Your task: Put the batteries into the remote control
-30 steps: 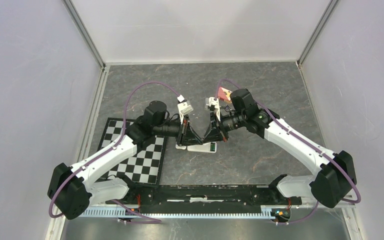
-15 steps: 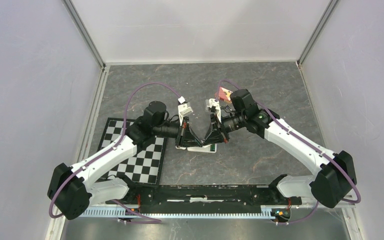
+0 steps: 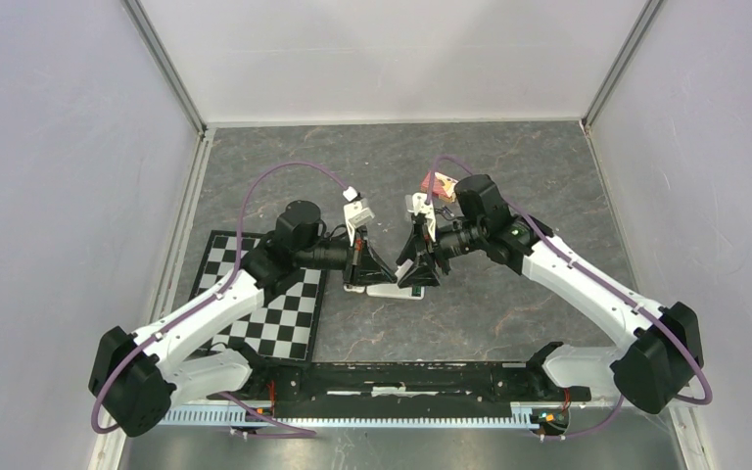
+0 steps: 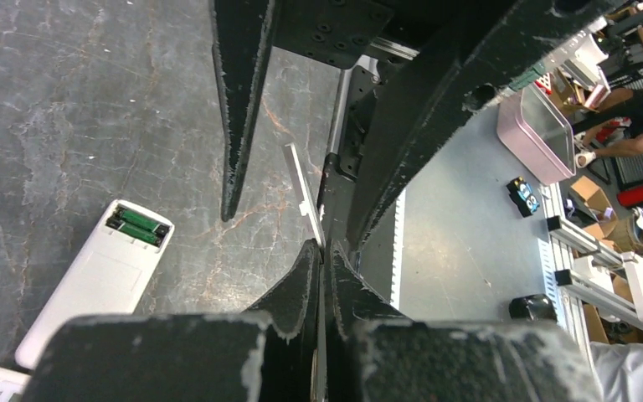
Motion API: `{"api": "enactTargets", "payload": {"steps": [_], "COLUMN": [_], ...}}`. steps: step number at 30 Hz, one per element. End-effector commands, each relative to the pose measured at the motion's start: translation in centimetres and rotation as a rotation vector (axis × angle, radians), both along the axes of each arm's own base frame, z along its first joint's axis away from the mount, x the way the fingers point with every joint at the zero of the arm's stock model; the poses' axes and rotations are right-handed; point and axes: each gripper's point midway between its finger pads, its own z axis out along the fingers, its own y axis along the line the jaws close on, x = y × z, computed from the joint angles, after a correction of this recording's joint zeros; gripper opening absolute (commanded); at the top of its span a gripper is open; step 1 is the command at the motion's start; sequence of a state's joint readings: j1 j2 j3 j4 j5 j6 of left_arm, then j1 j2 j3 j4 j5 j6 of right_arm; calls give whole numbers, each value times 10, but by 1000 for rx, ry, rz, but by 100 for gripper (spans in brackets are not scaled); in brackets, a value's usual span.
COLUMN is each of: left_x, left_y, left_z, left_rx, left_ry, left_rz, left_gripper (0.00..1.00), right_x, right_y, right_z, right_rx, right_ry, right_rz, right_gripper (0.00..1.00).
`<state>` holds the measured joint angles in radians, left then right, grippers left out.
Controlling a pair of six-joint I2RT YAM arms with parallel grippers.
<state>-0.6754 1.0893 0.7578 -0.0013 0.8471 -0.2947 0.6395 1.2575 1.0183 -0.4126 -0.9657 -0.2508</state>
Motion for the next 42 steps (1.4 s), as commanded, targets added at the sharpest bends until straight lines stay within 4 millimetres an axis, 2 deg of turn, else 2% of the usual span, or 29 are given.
{"api": "enactTargets", "payload": {"steps": [1, 6, 9, 11, 12, 13, 14, 15, 16, 17, 18, 21, 25, 27, 31, 35, 42], "left_x": [14, 28, 35, 42, 46, 49, 53, 58, 61, 66, 70, 80, 82, 79, 78, 77, 74], "left_y": [-1, 4, 5, 7, 7, 8, 8, 9, 9, 9, 10, 11, 6, 0, -5, -9, -7], "left_z": [12, 5, 5, 5, 5, 5, 7, 10, 13, 15, 18, 32, 56, 66, 76, 88, 100], "left_rx": [-27, 11, 15, 16, 18, 15, 5, -9, -28, -38, -47, -110, -236, -283, -316, -373, -446], "left_ry": [-51, -56, -54, -54, -51, -46, -47, -42, -35, -29, -19, 18, 121, 164, 233, 288, 284], "left_rz": [59, 143, 183, 221, 249, 271, 297, 332, 358, 388, 421, 499, 530, 500, 490, 469, 457], "left_gripper": [2, 2, 2, 2, 2, 2, 2, 2, 2, 2, 2, 2, 2, 2, 2, 2, 2], "right_x": [3, 21, 43, 70, 90, 106, 115, 119, 116, 115, 112, 98, 79, 77, 71, 69, 77], "right_y": [-3, -12, -22, -34, -45, -58, -68, -75, -77, -77, -76, -66, -66, -65, -54, -39, -31], "right_z": [10, 26, 36, 42, 47, 47, 55, 52, 53, 62, 60, 71, 81, 83, 102, 119, 109], "right_rx": [26, 35, 17, 3, 11, 29, 94, 157, 245, 348, 396, 558, 727, 760, 811, 818, 797], "right_ry": [-73, -102, -113, -102, -75, -36, 8, 55, 117, 164, 209, 344, 436, 471, 476, 511, 587], "right_rz": [-9, -97, -236, -426, -583, -729, -834, -915, -964, -986, -996, -920, -852, -846, -762, -696, -713], "right_gripper": [60, 63, 73, 76, 79, 83, 89, 98, 98, 98, 98, 98, 95, 95, 93, 84, 65]}}
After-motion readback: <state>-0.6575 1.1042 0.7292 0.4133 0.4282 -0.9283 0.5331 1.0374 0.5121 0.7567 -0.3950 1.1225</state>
